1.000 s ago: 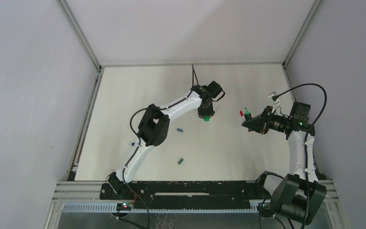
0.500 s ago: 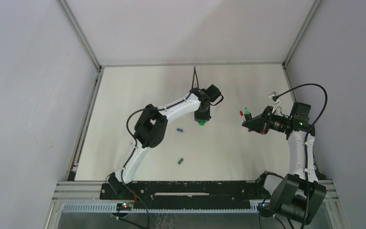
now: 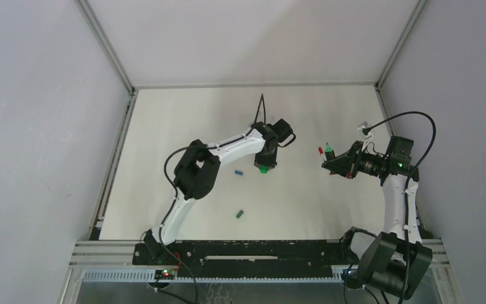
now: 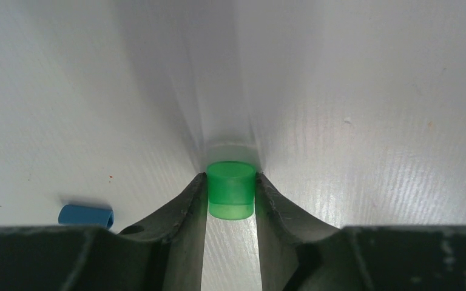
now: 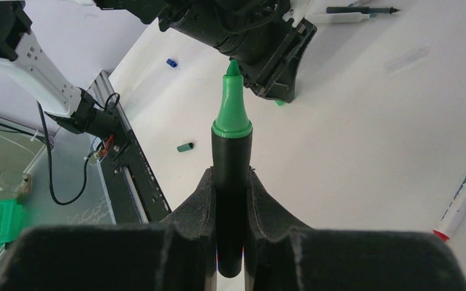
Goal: Insert the pens into the pen caps
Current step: Insert the pen cap onto the pen.
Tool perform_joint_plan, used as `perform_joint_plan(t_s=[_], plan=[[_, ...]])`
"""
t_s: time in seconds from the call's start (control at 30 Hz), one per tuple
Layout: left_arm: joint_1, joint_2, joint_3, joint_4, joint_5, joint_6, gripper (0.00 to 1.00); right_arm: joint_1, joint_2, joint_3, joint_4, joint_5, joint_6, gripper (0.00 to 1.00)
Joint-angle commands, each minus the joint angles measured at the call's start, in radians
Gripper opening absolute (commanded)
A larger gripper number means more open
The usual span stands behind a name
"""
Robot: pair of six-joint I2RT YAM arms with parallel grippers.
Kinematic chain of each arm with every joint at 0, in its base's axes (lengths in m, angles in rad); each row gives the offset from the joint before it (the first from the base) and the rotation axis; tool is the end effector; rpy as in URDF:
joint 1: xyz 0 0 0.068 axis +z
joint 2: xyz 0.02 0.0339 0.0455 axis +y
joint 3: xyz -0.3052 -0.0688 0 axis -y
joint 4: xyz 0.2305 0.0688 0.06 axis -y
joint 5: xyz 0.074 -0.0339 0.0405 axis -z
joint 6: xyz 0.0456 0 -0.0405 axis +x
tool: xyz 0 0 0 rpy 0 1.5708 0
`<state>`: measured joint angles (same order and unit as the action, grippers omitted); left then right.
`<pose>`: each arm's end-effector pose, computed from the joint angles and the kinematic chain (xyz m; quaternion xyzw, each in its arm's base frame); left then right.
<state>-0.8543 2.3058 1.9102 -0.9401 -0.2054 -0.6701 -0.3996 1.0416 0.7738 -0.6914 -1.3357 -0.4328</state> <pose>0.3276 -0.3620 0.1911 0.0789 0.9848 -0.0069 0.1547 0.1579 -0.0185 0.3045 -0.1988 0.7455 0.4446 0.4550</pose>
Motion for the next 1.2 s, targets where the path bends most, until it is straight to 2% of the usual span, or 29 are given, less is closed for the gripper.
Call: perform_joint_plan(t_s=[0.0, 0.27, 0.77, 0.97, 1.07, 1.17], plan=[[0.001, 0.0, -0.038, -0.023, 0.019, 0.039, 0.38, -0.005, -0.003, 0.002, 0.0, -0.026, -0.026, 0.0], [0.003, 0.043, 0.007, -0.072, 0.023, 0.051, 0.44, -0.011, -0.013, 0.002, -0.001, -0.027, -0.03, 0.0], [0.019, 0.084, 0.043, -0.066, 0.109, 0.05, 0.38, -0.021, -0.02, 0.002, -0.007, -0.043, -0.034, 0.0], [0.024, 0.067, 0.042, -0.057, 0.117, 0.055, 0.24, -0.022, -0.03, 0.003, -0.016, -0.057, -0.044, 0.0], [0.027, 0.013, 0.033, -0.034, 0.107, 0.059, 0.17, -0.022, -0.038, 0.007, -0.029, -0.07, -0.051, 0.0], [0.029, -0.076, -0.01, 0.021, 0.105, 0.053, 0.13, -0.019, -0.029, 0.044, -0.098, -0.082, -0.099, 0.0]])
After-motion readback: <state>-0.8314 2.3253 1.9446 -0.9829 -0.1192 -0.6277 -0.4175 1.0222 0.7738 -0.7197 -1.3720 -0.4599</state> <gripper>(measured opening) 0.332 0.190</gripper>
